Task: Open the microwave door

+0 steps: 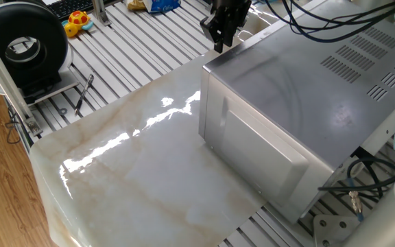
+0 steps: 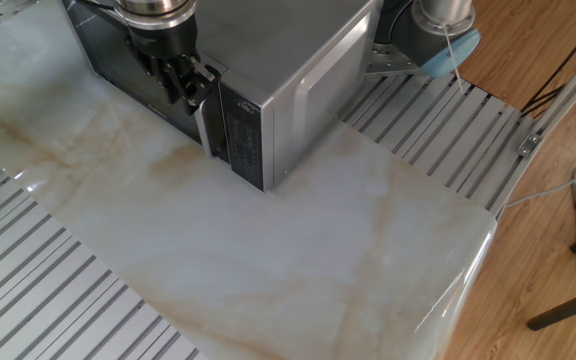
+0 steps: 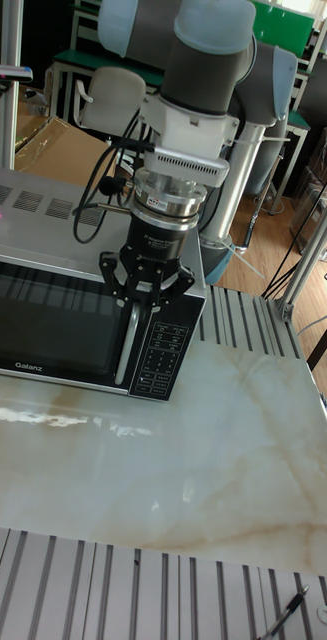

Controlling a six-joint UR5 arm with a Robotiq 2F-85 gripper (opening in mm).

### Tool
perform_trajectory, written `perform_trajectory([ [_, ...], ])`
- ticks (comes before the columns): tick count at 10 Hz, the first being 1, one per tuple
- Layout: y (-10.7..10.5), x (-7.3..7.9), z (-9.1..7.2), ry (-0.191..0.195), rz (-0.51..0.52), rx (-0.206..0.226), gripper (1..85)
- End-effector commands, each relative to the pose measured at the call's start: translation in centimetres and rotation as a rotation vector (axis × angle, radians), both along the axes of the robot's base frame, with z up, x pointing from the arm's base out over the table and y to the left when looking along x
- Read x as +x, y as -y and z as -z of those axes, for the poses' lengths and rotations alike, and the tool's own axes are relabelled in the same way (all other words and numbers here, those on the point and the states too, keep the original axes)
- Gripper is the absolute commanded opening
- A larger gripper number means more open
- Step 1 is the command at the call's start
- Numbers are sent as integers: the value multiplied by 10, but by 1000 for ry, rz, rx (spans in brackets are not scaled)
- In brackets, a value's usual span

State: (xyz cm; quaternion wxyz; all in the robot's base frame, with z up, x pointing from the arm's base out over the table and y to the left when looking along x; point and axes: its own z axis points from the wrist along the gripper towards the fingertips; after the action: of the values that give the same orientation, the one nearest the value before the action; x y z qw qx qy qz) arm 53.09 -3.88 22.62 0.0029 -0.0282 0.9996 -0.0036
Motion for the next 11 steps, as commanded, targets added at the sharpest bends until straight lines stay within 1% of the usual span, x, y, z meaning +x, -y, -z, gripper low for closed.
perform_trajectory([
  [1, -3, 5, 4, 27, -8, 14, 333],
  [2, -1, 6, 3, 31, -14, 3, 333],
  [3, 3, 5, 4, 27, -16, -9, 337],
  [4, 1, 11, 3, 50, -4, -1, 333],
  [5, 2, 19, 3, 79, 2, -7, 333],
  [6, -1, 11, 3, 47, 18, 4, 323],
  [7, -11, 4, 3, 21, 37, 45, 323],
  [8, -10, 0, 10, 18, 37, 44, 327],
  [9, -8, -2, 12, 15, 28, 41, 327],
  [11, -6, -5, 12, 7, 19, 34, 327],
])
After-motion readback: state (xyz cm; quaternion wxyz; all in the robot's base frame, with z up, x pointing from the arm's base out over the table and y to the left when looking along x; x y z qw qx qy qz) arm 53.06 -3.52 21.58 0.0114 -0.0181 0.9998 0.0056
